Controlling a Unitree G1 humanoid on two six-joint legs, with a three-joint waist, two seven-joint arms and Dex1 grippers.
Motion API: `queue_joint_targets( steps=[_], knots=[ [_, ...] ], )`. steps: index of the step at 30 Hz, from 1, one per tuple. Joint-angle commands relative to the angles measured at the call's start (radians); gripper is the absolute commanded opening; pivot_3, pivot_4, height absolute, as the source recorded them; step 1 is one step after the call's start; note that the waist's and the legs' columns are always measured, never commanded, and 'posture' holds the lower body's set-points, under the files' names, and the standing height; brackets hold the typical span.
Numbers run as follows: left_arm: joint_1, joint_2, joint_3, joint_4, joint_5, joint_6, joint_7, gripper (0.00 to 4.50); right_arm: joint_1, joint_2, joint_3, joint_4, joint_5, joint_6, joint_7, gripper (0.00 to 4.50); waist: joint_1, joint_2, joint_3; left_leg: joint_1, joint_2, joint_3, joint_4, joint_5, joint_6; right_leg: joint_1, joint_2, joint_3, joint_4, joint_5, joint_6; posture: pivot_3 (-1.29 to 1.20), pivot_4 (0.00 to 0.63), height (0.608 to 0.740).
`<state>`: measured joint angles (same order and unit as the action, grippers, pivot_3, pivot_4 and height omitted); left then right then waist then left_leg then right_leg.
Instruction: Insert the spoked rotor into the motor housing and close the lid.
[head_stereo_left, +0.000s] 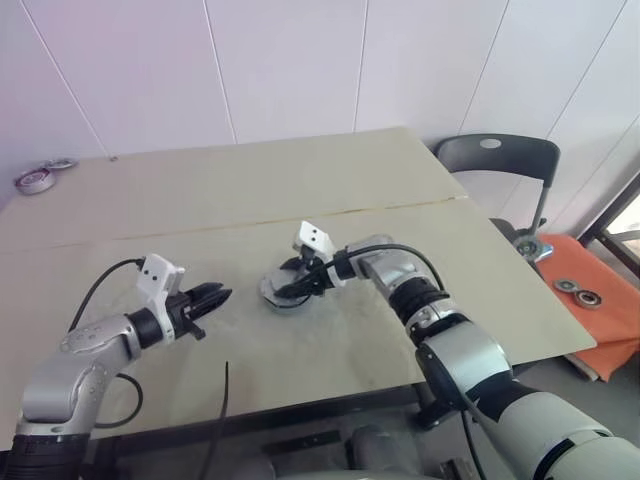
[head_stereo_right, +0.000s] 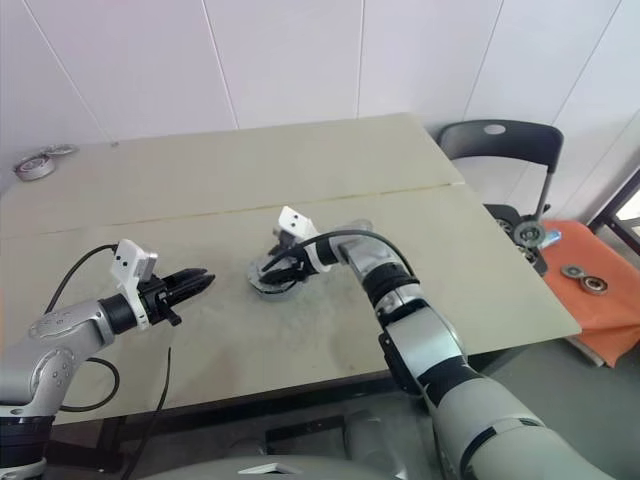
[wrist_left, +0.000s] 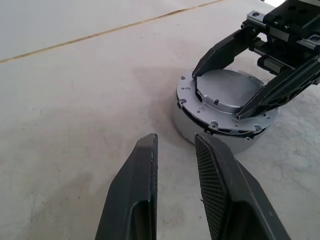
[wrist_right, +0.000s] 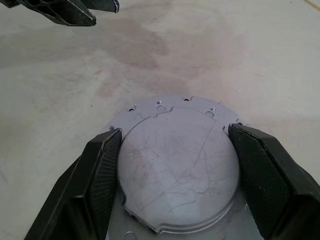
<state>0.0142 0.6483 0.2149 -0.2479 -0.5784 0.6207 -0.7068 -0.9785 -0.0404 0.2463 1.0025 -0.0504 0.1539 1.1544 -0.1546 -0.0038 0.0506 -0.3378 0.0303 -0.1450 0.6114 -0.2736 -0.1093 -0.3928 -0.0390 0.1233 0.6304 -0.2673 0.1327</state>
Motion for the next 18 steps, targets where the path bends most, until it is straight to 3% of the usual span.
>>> queue_joint_targets(
  steps=[1, 18],
  knots=[
    [-0.009, 0.008, 0.018, -0.033, -0.001, -0.006, 0.0, 1.23, -0.003, 0.018, 0.01, -0.014, -0.005, -0.017, -0.005, 3.06, 0.0, 0.0, 0.0, 0.0, 0.0, 0.0, 0.0, 0.0, 0.0, 0.0, 0.0, 0.0, 0.0, 0.0, 0.0, 0.0, 0.0, 0.74],
    [-0.014, 0.014, 0.023, -0.028, -0.001, -0.007, -0.005, 1.23, 0.033, -0.007, 0.053, -0.001, -0.043, -0.07, 0.026, 3.06, 0.001, 0.0, 0.0, 0.001, 0.0, 0.0, 0.0, 0.0, 0.0, 0.001, 0.0, 0.0, 0.0, 0.0, 0.0, 0.0, 0.0, 0.74]
  ],
)
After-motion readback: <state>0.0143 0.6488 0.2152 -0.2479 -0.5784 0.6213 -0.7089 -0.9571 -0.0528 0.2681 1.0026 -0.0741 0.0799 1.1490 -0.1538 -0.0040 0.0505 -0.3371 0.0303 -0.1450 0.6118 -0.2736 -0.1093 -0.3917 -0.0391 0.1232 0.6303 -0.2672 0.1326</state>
